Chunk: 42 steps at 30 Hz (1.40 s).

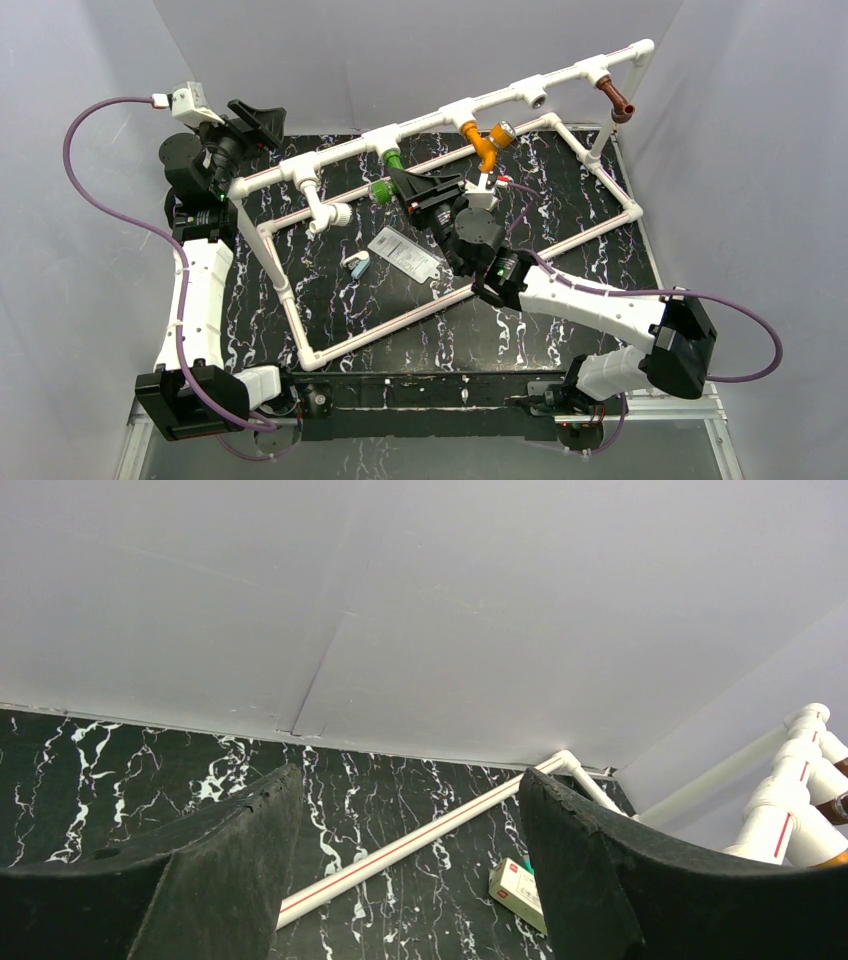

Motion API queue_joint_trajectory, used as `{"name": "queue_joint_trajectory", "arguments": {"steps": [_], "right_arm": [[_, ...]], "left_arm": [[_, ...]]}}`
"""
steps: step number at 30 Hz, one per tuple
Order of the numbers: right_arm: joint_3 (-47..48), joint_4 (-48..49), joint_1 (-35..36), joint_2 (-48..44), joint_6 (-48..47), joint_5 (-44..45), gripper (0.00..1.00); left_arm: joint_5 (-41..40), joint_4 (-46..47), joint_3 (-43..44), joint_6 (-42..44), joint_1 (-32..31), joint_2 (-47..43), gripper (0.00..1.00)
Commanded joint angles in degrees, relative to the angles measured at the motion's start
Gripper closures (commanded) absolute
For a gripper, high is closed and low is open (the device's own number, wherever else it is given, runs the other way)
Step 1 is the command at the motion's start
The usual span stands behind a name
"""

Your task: Install the water faucets

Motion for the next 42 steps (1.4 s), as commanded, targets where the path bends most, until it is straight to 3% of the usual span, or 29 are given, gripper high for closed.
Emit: {"name": "queue_joint_trajectory", "arguments": {"steps": [1,4,10,15,21,27,38,42], "right_arm": [[4.02,-0.26,-0.29,-4.18,9.25,2.76,0.9],[3.2,-0.66,-0.27,-4.94,8.01,2.71,0.77],[0.99,1.05,-0.21,-6.55,3.31,1.4,0.39],[-0.29,1.77,-0.21,-8.04,-1.0,-0.62,0.23],[0.05,-4.23,-0.28,-10.65,-7.42,-3.82,0.17],[-0.58,-7.24,-0.21,-14.33,-22.01,-3.95,0.11],[-4.53,-3.77,-0.23,-22.38,-73.55,-11.05,0.08],[-1.41,-10.43,-0.22,-22.42,-92.64,-16.06,0.09]], "left_arm": [[-0.41,-19.88,-8.7,0.3,1.1,8.5,0.24],[-0.46,-19.89,-8.7,0.31,1.05,8.46,0.24],[-0.56,-19.88,-8.72,0.39,1.11,8.5,0.24],[-0.62,-19.88,-8.69,0.39,1.1,8.42,0.24],[-0.61,-19.89,-8.72,0.39,1.05,8.59,0.24],[-0.52,-19.9,-8.71,0.23,1.1,8.76,0.24],[-0.16,-19.83,-8.65,0.13,1.1,8.89,0.24],[-0.16,-19.86,-8.7,0.12,1.11,8.94,0.24]]}}
